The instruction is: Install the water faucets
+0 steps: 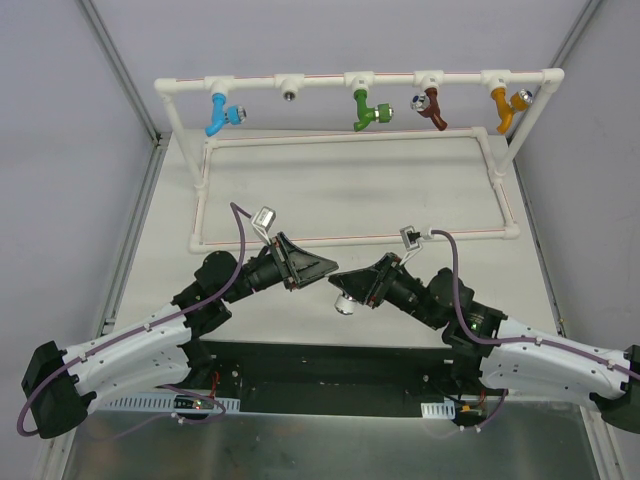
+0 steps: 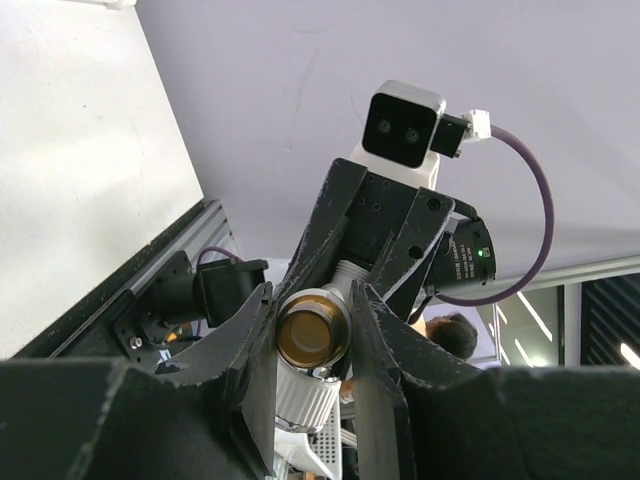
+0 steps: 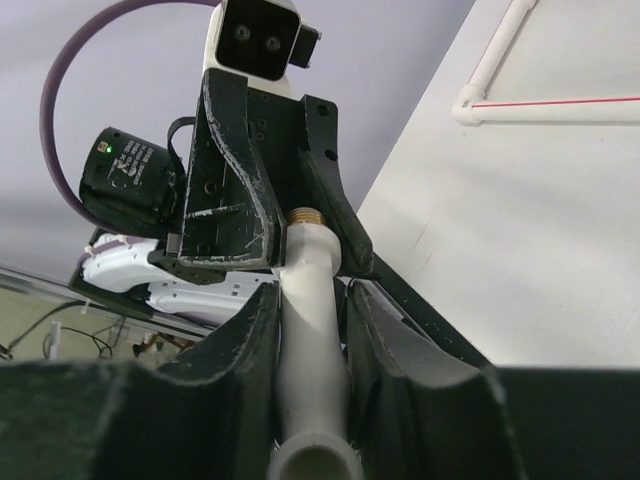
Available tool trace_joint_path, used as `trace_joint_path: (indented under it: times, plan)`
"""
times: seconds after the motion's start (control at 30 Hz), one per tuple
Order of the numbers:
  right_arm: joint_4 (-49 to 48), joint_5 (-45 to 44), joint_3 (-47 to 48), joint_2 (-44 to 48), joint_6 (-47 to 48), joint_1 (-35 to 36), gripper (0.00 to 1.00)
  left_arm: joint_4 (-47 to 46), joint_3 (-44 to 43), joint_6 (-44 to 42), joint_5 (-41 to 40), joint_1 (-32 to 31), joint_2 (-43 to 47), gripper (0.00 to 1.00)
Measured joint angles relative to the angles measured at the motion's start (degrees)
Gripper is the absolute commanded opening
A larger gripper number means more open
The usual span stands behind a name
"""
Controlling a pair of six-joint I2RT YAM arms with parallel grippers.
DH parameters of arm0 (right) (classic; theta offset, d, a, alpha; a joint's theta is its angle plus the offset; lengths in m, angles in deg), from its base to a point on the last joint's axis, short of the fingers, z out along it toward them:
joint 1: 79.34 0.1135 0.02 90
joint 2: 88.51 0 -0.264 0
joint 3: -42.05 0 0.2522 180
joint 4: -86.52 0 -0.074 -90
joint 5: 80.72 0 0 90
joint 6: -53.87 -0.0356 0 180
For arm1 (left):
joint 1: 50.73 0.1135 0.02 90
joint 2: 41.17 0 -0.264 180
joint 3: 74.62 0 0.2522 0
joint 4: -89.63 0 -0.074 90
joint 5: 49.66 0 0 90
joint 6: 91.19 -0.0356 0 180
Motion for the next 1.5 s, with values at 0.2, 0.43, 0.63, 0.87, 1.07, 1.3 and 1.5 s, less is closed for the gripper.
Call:
trace_joint_path:
  times: [0.2,0.43,0.63,0.87,1.07,1.3,1.5]
  plan:
    - [0.1,0.2,0.2,0.0,0.7,0.0,0.0,-0.2,0.0,0.2,0.0,0.0,-0.1,0.0]
    - [0.0,0.2,0.2,0.1,0.9,0.0,0.0,-0.3,0.0,0.2,0.0,0.0,-0.1,0.0]
    - [0.1,-0.9,-0.5,1.2,2.1,0.2,0.0,-0.6,0.0,0.2,0.0,0.0,-0.5,0.41]
    - [3.1,-5.4,-0.5,1.6,6.3,0.8,0.0,1.6,-0.2,2.5,-2.2,0.0,-0.8,0.75]
    - [4.8,-8.6,-0.4,0.1,10.9,2.8,0.0,6.2,-0.3,5.9,-6.5,0.0,-0.1,0.75]
    - [6.4,-12.2,-0.4,-1.5,15.8,6.5,0.0,8.3,-0.3,7.3,-8.8,0.0,0.6,0.75]
    - [6.6,-15.8,-0.3,-1.9,18.7,9.3,0.0,8.9,-1.1,7.6,-8.7,0.0,-0.7,0.75]
